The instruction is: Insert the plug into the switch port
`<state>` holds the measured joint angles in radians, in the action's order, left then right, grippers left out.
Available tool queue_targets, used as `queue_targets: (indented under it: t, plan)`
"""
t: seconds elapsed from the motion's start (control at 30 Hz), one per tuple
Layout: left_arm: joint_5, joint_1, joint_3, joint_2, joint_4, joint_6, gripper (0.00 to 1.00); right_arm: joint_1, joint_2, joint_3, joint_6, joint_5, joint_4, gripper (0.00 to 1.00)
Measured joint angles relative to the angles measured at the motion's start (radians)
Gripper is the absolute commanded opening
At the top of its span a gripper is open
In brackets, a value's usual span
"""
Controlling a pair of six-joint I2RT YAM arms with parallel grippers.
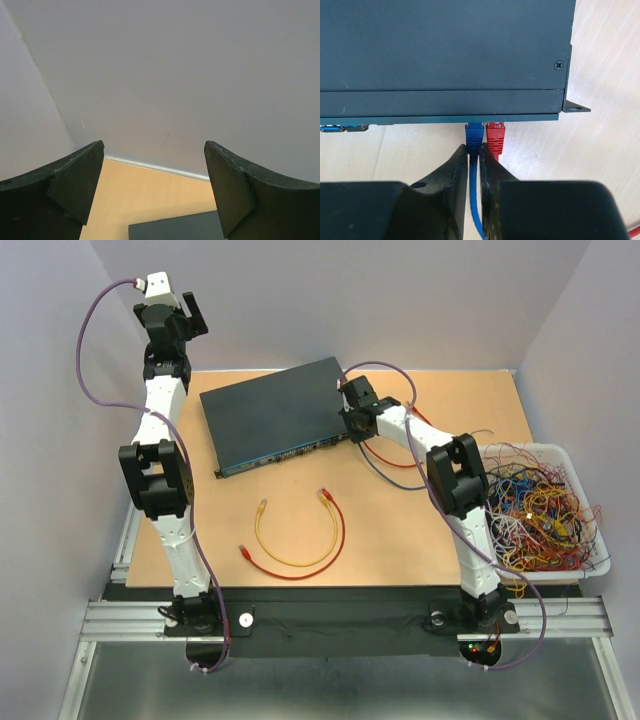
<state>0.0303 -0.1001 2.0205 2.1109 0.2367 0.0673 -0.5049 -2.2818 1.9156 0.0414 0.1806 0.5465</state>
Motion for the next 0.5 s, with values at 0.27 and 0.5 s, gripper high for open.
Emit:
queue_targets:
  t: [0.27, 0.5]
  plan:
    - [0.0, 0.0, 0.0, 0.0, -0.002, 0.0, 0.94, -0.002, 0.036, -0.082, -0.001, 0.006, -0.089, 0.02]
    - [0.0, 0.0, 0.0, 0.0, -0.002, 0.0, 0.94, -0.008, 0.056, -0.126, -0.009, 0.018, -0.14, 0.03]
